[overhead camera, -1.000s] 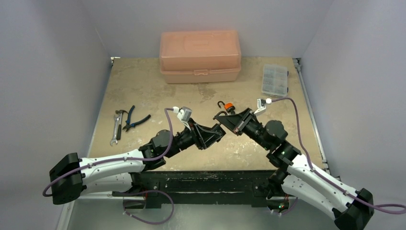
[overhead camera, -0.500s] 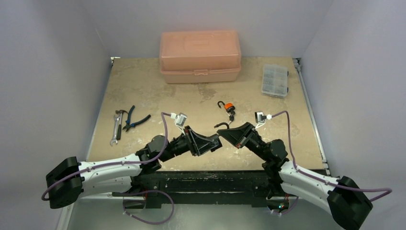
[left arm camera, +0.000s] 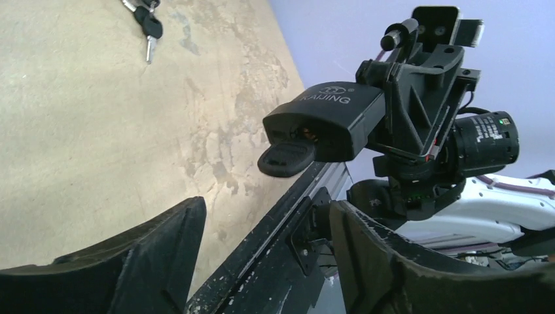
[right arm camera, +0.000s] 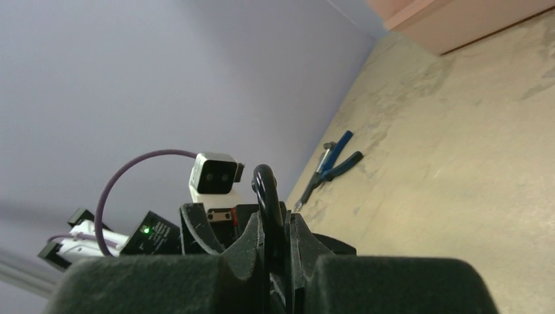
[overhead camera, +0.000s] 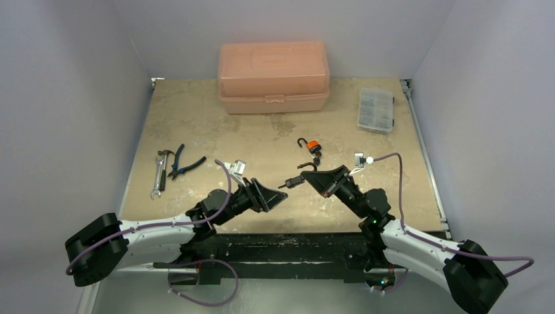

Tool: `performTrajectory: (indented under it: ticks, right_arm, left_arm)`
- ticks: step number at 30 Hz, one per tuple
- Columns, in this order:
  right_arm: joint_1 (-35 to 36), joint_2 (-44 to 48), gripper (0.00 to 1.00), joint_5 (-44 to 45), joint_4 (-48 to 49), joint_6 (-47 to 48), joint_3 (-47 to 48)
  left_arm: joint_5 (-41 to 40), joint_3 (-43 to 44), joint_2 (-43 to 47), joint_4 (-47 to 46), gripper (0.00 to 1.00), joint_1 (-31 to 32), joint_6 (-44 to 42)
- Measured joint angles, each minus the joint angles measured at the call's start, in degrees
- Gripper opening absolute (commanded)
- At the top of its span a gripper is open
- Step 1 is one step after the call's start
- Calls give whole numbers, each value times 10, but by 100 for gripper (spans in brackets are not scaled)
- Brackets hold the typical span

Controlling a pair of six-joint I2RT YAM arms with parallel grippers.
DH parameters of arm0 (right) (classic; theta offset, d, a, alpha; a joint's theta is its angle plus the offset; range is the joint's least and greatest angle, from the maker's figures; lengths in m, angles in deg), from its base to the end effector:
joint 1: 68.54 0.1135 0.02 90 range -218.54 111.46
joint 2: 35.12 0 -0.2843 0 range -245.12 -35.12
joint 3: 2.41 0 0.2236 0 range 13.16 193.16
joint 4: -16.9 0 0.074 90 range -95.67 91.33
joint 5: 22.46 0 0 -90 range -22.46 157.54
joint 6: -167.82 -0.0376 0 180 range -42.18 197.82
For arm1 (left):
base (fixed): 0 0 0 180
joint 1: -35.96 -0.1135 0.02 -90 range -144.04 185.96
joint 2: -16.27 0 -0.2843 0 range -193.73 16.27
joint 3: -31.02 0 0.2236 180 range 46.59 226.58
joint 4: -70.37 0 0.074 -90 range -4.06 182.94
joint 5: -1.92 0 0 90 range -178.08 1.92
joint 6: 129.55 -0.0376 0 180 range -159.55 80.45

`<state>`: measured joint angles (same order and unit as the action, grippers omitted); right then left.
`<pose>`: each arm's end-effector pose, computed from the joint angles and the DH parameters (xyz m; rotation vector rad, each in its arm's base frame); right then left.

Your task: Unlock with the key

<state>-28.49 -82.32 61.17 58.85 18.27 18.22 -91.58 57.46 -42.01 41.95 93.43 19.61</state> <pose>0.1000 0.0895 0.2516 0.1434 1.4690 1.5282 0.0943 -0.1436 0.2307 -0.0809 1.8578 -1.4602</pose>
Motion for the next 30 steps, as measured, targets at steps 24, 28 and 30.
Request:
performTrajectory:
  ticks: [24, 28, 30]
  right_arm:
    - [0, -153, 0, 78, -137, 37, 11]
    - [0, -216, 0, 76, -116, 34, 28]
    - [0, -242, 0, 75, -106, 33, 43]
  left_arm:
    - [-164, 265, 266, 591, 82, -1, -153]
    - [-210, 338, 273, 693, 82, -1, -198]
    - [-225, 356, 276, 723, 82, -1, -218]
